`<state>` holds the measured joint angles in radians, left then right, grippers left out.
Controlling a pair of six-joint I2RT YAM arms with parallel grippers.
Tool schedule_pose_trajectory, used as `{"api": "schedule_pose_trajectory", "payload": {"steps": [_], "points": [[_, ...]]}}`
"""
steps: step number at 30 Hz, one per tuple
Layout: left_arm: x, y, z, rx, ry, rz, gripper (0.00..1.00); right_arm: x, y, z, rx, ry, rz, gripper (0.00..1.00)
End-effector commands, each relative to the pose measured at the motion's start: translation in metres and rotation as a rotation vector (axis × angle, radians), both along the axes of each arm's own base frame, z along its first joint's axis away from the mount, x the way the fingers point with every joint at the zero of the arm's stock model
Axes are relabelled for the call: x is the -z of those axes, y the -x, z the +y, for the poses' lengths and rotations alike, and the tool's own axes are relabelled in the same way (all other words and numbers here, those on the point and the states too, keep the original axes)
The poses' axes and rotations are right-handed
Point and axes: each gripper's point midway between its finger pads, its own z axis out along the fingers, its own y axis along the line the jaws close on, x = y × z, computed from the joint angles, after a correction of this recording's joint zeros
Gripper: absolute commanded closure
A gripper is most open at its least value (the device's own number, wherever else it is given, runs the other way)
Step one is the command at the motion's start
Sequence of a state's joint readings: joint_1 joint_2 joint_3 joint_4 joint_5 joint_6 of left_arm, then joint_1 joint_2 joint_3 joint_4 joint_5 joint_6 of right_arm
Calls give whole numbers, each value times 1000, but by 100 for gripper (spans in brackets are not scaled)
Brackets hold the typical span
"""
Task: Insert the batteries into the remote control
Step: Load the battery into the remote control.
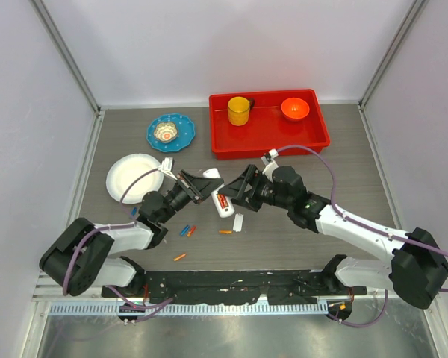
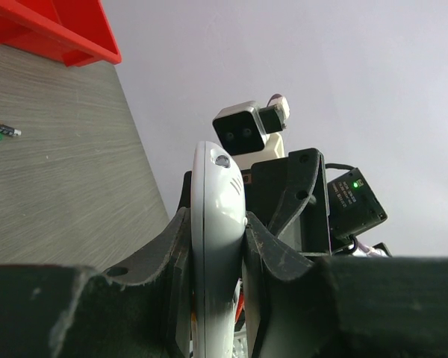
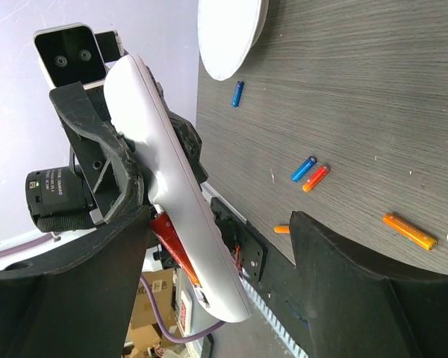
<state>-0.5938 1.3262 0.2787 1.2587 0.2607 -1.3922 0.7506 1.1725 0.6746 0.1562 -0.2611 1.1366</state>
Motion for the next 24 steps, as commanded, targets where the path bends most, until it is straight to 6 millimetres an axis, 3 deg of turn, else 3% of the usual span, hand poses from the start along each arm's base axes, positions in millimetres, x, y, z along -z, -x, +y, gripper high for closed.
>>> {"api": "schedule_pose_trajectory", "payload": {"steps": [1, 24], "points": [[-71, 8, 9, -22, 140, -215, 100, 9, 3, -3, -3, 9, 16, 21], [-82, 3, 11, -54, 139, -240, 100, 24, 12, -6, -20, 9, 46, 28]]}}
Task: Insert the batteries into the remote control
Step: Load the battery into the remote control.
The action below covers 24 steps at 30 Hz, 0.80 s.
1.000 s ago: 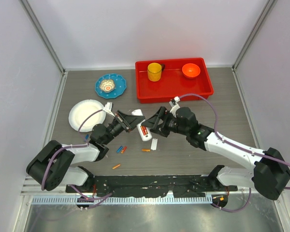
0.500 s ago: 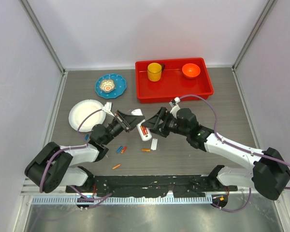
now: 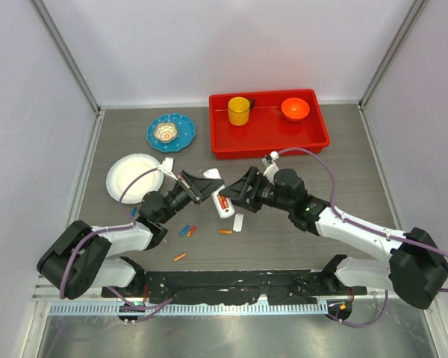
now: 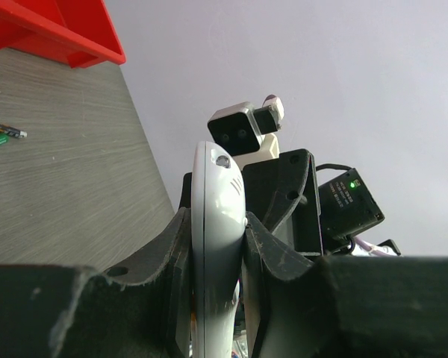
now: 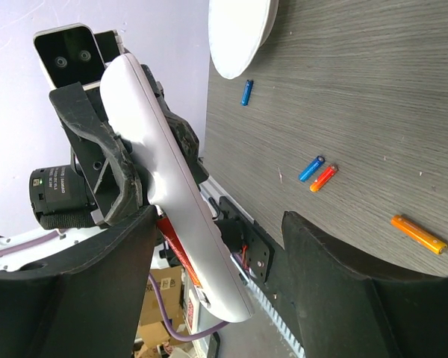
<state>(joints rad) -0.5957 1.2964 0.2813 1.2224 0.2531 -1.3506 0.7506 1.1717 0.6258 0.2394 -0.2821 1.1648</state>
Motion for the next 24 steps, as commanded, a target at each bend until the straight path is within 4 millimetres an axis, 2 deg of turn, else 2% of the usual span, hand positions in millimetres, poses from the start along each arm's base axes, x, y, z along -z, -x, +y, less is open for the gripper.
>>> {"api": "schedule_pose_trajectory", "payload": {"steps": [1, 14, 19, 24], "points": [[-81, 3, 10, -37, 166, -214, 100, 21, 7, -7, -9, 51, 43, 28], [-86, 1, 7, -29, 167, -225, 100, 25, 11, -9, -20, 56, 46, 29], [-69, 0, 4, -20, 136, -191, 100, 9, 8, -5, -21, 28, 10, 23], [-47, 0, 1, -8, 101, -144, 100, -19, 3, -2, -28, 12, -62, 17]]}}
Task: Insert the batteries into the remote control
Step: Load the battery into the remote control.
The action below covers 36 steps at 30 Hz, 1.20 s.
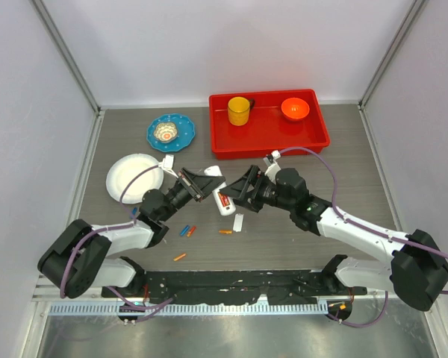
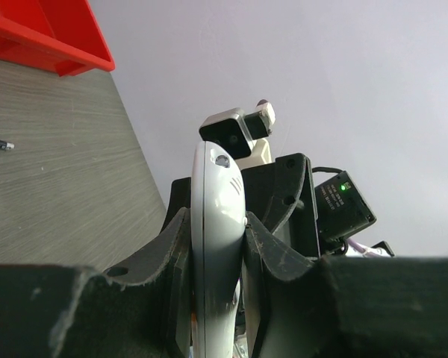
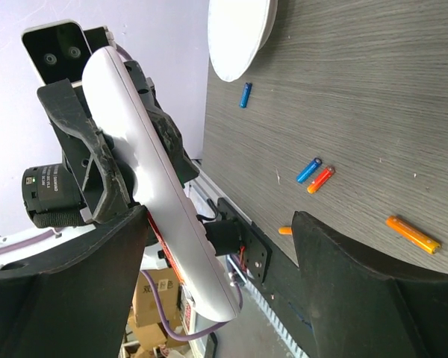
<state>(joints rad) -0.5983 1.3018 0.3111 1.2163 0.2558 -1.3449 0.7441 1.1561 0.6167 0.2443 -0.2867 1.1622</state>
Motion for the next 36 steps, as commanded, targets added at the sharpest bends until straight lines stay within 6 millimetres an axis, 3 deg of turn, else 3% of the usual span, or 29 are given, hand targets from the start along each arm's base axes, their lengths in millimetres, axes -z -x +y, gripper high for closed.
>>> {"api": "schedule_pose_trajectory", "payload": {"steps": [1, 4, 8, 19, 36], "points": [[-33, 3, 4, -5, 86, -114, 100, -22, 2, 0, -35, 25, -87, 17], [-29, 4, 3, 0, 83, -108, 100, -43, 0, 0, -47, 13, -171, 16], [-29, 4, 3, 11, 98, -101, 100, -54, 6, 5, -123, 23, -243, 17], [-50, 16, -3, 104, 179, -123, 100, -37, 28, 10, -308, 66, -267, 34], [-63, 25, -2, 139, 214, -157, 100, -22, 25, 7, -310, 23, -233, 52]]}}
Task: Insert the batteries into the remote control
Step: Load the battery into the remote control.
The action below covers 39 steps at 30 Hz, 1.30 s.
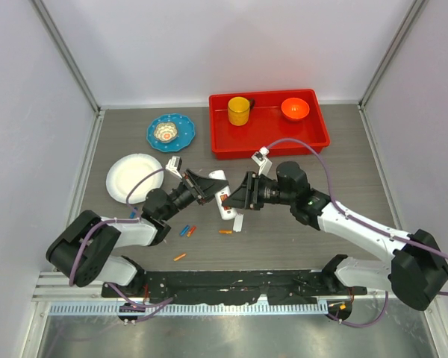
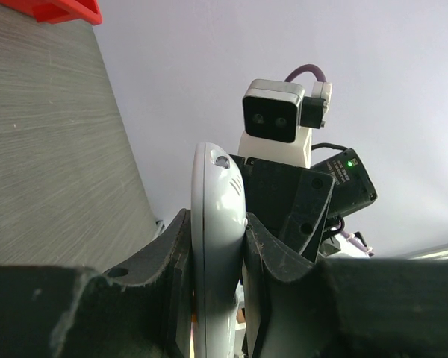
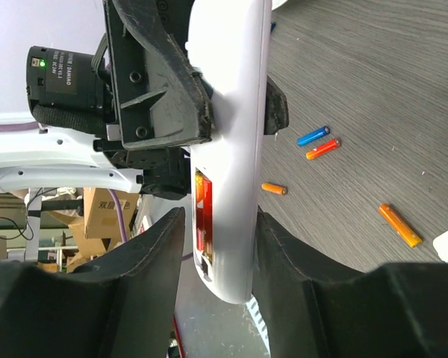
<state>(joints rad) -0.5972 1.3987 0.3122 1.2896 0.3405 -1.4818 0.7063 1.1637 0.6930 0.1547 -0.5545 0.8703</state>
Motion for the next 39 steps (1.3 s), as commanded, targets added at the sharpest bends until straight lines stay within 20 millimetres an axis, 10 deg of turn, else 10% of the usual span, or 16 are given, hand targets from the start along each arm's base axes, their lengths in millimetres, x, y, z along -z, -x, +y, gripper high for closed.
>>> {"api": "schedule_pose_trajectory", "payload": {"steps": [1, 12, 19, 23, 39], "points": [[-77, 18, 10, 15, 177, -265, 100, -9, -2, 5, -19, -43, -31, 55], [-80, 21, 11, 19, 182, -277, 99, -3, -9, 6, 6, -34, -15, 72], [-75, 21, 12, 13, 168, -277, 100, -16, -12, 3, 36, -69, -4, 39], [-75, 22, 12, 10, 165, -279, 100, -27, -20, -6, 72, -91, -23, 37], [-86, 23, 13, 14, 186, -299, 100, -4, -15, -5, 32, -70, 30, 57]]}}
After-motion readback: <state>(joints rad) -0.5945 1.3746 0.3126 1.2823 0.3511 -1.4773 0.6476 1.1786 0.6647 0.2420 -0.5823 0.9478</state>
